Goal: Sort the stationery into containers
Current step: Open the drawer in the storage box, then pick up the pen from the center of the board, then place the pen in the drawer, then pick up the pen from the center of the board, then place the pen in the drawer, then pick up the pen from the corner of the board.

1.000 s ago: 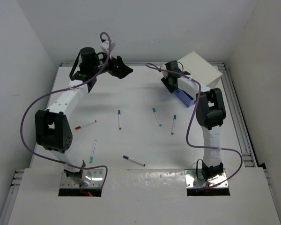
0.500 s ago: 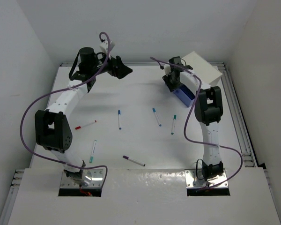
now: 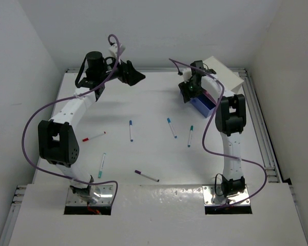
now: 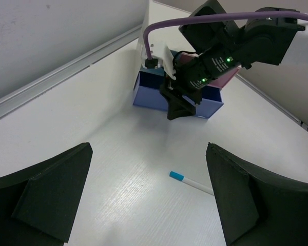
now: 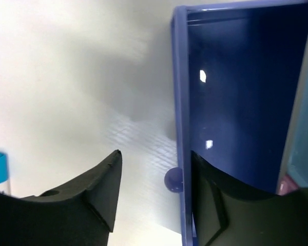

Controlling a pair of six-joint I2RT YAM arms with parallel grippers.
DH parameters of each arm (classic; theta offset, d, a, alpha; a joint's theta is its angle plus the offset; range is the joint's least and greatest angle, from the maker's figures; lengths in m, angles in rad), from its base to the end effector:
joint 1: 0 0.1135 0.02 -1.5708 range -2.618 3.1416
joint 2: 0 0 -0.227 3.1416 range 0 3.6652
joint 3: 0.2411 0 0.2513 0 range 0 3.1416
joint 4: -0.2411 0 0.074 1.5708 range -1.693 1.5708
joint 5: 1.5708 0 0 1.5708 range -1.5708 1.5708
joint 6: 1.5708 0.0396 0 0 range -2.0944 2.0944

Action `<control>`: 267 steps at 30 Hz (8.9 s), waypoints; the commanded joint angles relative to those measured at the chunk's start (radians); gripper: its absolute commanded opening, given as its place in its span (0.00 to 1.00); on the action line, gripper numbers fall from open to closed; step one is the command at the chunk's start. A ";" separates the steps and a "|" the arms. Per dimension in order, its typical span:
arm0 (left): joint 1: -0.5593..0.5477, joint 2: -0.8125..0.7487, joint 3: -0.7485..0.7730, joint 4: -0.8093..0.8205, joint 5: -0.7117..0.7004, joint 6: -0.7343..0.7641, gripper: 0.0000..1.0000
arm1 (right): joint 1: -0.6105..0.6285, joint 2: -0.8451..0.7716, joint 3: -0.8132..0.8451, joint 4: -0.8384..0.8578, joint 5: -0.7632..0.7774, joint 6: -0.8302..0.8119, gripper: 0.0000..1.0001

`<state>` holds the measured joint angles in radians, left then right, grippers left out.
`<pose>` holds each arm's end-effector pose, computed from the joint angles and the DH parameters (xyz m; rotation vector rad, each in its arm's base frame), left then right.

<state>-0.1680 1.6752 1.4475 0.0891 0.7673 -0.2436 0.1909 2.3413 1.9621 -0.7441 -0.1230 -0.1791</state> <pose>0.3863 -0.0934 0.3285 0.5212 1.6850 -0.9535 0.4665 0.0951 0.1396 -0.5319 2.6373 0.1692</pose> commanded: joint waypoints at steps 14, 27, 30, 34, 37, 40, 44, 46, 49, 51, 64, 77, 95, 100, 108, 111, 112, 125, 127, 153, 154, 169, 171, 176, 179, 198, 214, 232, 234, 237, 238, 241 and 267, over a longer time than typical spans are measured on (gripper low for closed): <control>0.024 0.009 0.008 0.084 0.073 -0.058 1.00 | -0.030 0.030 0.142 -0.113 -0.236 0.001 0.65; 0.032 0.001 0.016 0.093 0.081 -0.082 1.00 | -0.004 -0.109 -0.067 0.040 -0.052 -0.003 0.76; 0.035 -0.003 0.016 0.092 0.075 -0.077 1.00 | 0.027 -0.166 -0.168 0.147 0.038 -0.016 0.77; 0.035 -0.017 0.017 0.078 0.066 -0.063 1.00 | 0.057 -0.243 -0.226 0.241 0.166 -0.026 0.76; 0.035 -0.048 0.016 0.054 0.052 -0.022 1.00 | 0.087 -0.289 -0.242 0.278 0.217 -0.033 0.75; 0.036 -0.077 0.010 0.026 0.035 0.012 1.00 | 0.111 -0.329 -0.221 0.279 0.226 -0.042 0.74; 0.042 -0.121 0.008 -0.029 -0.002 0.062 1.00 | 0.139 -0.342 -0.134 0.200 0.284 -0.028 0.70; 0.044 -0.170 -0.002 -0.076 -0.031 0.117 1.00 | 0.142 -0.382 -0.117 0.138 0.293 0.018 0.66; 0.053 -0.256 -0.048 -0.147 -0.158 0.161 1.00 | 0.147 -0.497 -0.244 0.065 0.295 0.209 0.59; 0.070 -0.305 -0.099 -0.170 -0.213 0.167 1.00 | 0.156 -0.572 -0.431 0.063 0.284 0.354 0.58; 0.147 -0.555 -0.222 -0.531 -0.522 0.196 1.00 | 0.288 -0.653 -0.833 0.126 0.490 0.779 0.54; 0.168 -0.764 -0.384 -0.525 -0.536 0.199 1.00 | 0.278 -0.479 -0.851 0.172 0.419 0.793 0.42; 0.226 -0.718 -0.400 -0.506 -0.375 0.196 1.00 | 0.240 -0.529 -0.829 0.180 0.217 0.560 0.00; 0.232 -0.706 -0.398 -0.486 -0.300 0.233 1.00 | 0.216 -0.554 -0.575 0.089 0.157 0.287 0.00; 0.236 -0.664 -0.381 -0.471 -0.273 0.239 1.00 | 0.116 -0.415 -0.200 0.020 0.226 0.012 0.00; 0.237 -0.664 -0.383 -0.476 -0.278 0.268 1.00 | 0.062 -0.346 -0.123 0.012 0.226 -0.046 0.00; 0.237 -0.664 -0.383 -0.477 -0.281 0.274 1.00 | 0.052 -0.332 -0.111 0.012 0.227 -0.059 0.00; 0.246 -0.637 -0.378 -0.468 -0.280 0.283 1.00 | 0.002 -0.214 -0.088 0.078 0.252 -0.175 0.19; 0.249 -0.640 -0.375 -0.473 -0.280 0.285 1.00 | 0.002 -0.226 -0.095 0.080 0.249 -0.162 0.36; 0.266 -0.672 -0.391 -0.539 -0.388 0.153 1.00 | 0.289 -0.320 -0.508 0.095 0.006 0.414 0.35; 0.268 -0.672 -0.395 -0.539 -0.388 0.155 0.99 | 0.292 -0.313 -0.505 0.098 0.013 0.414 0.35; 0.274 -0.675 -0.420 -0.535 -0.404 0.170 1.00 | 0.337 -0.223 -0.539 0.176 0.147 0.359 0.20; 0.275 -0.677 -0.418 -0.534 -0.407 0.171 1.00 | 0.335 -0.227 -0.549 0.170 0.155 0.340 0.08; 0.277 -0.674 -0.414 -0.531 -0.392 0.181 1.00 | 0.303 -0.350 -0.536 0.123 0.146 0.276 0.00; 0.277 -0.669 -0.412 -0.516 -0.376 0.191 1.00 | 0.257 -0.398 -0.451 0.077 0.164 0.187 0.00; 0.277 -0.623 -0.392 -0.529 -0.333 0.168 0.99 | 0.036 -0.269 -0.146 0.094 0.304 -0.289 0.01; 0.326 -0.582 -0.309 -0.572 -0.335 0.176 1.00 | 0.165 -0.452 -0.156 -0.144 0.059 -0.009 0.28; 0.637 -0.572 -0.282 -0.675 -0.088 0.155 1.00 | 1.041 -0.591 -0.741 0.156 0.069 0.371 0.41; 0.645 -0.586 -0.279 -0.680 -0.088 0.159 1.00 | 1.082 -0.576 -0.753 0.175 0.091 0.374 0.40; 0.654 -0.600 -0.269 -0.693 -0.085 0.179 1.00 | 1.108 -0.537 -0.740 0.184 0.095 0.388 0.39; 0.659 -0.604 -0.265 -0.701 -0.085 0.182 1.00 | 1.113 -0.527 -0.735 0.186 0.100 0.389 0.39; 0.673 -0.608 -0.266 -0.709 -0.080 0.190 1.00 | 1.116 -0.493 -0.732 0.206 0.118 0.398 0.38; 0.685 -0.588 -0.279 -0.677 -0.063 0.198 1.00 | 1.024 -0.421 -0.865 0.307 0.154 0.294 0.01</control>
<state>0.5007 1.0920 1.1435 -0.6193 0.6910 -0.0601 1.2507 1.9106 1.1389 -0.4419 0.0021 0.1463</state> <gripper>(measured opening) 0.997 0.089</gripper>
